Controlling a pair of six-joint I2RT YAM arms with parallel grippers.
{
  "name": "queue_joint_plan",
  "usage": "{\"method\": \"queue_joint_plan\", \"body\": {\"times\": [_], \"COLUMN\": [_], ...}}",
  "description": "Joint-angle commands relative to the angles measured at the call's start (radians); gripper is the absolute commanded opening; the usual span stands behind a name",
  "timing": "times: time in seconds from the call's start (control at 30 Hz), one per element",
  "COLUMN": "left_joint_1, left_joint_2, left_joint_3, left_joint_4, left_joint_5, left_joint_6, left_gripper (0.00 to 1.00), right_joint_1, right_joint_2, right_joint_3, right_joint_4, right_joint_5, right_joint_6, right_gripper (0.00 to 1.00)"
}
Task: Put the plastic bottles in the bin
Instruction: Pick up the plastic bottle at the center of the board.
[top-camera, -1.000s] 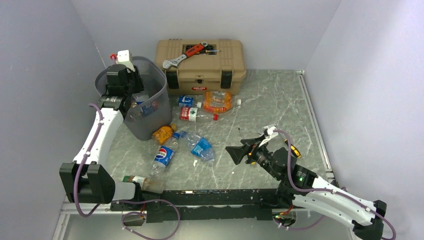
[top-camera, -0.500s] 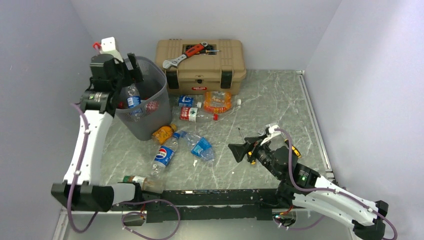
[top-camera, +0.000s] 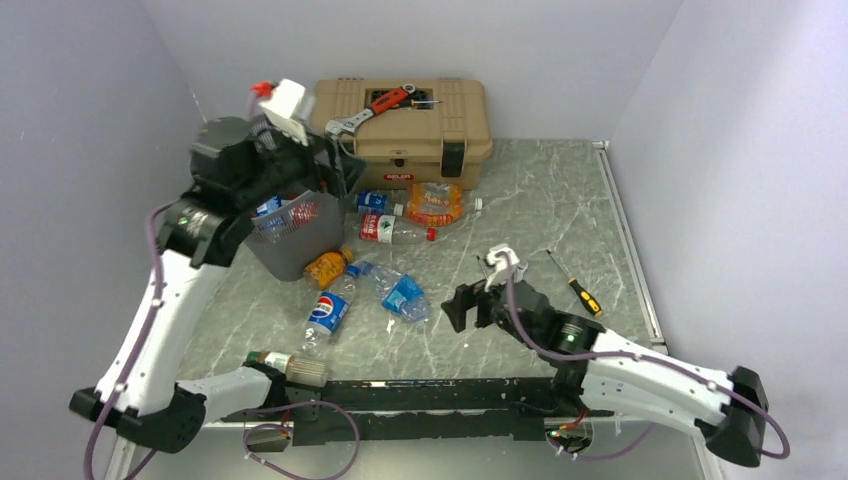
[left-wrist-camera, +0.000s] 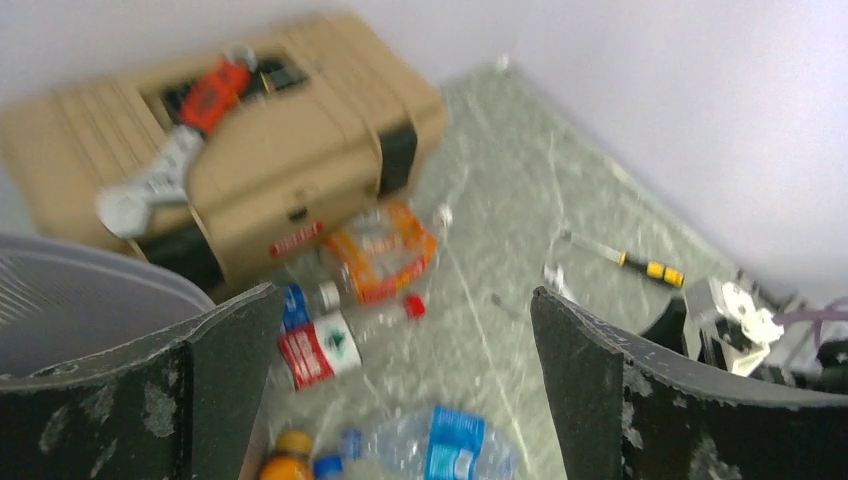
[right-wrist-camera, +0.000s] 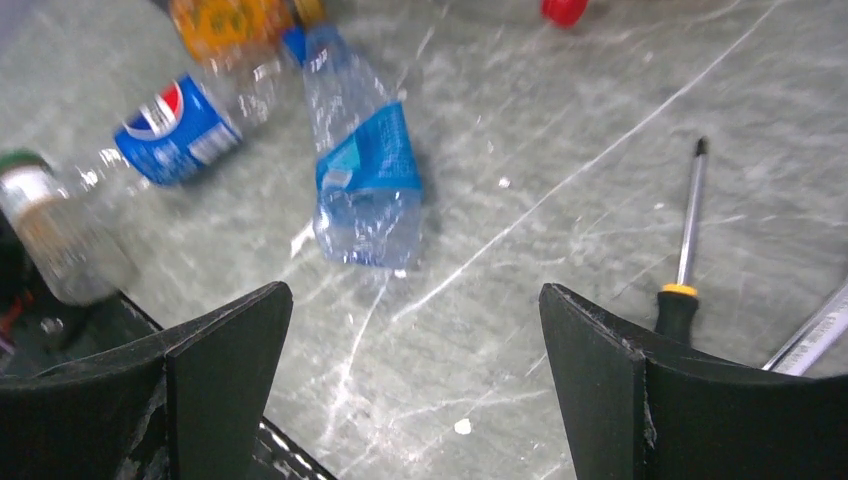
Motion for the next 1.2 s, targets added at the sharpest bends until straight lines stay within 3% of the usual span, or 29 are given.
{"method": "queue_joint_plan", "body": {"times": [0.0, 0.2, 0.4, 0.63, 1.17], "left_joint_1": [-0.022, -0.023, -0.023, -0.023, -0.024], "left_joint_2": [0.017, -0.151, -0.245, -0.248, -0.215], "left_joint_3": [-0.184, -0.563, -0.725, -0.703, -0.697], "left_joint_4": [-0.019, 0.223, 0.336, 0.26, 0.253], "left_joint_5": [0.066, 0.049, 0.011, -0.094, -0.052], "left_joint_6": [0.046, -0.068, -0.126, -0.163, -0.158], "left_gripper": [1.0, 0.99, 0.96, 0.93, 0.93], "right_joint_1": [0.006, 0.022, 0.022, 0.02, -0.005], "right_joint_2": [0.183, 0.476, 0.724, 0.916, 1.065], "right_joint_3": [0.067, 0.18, 0.336, 0.467, 0.569], "right_joint_4": [0.112, 0.206, 0.172, 0.071, -0.048], "right_joint_5": [-0.171, -0.167, -0.174, -0.156, -0.155], "right_joint_6": [-0.029, -0.044, -0.094, -0.107, -0.131], "right_gripper": [0.99, 1.0, 1.0, 1.0, 0.98]}}
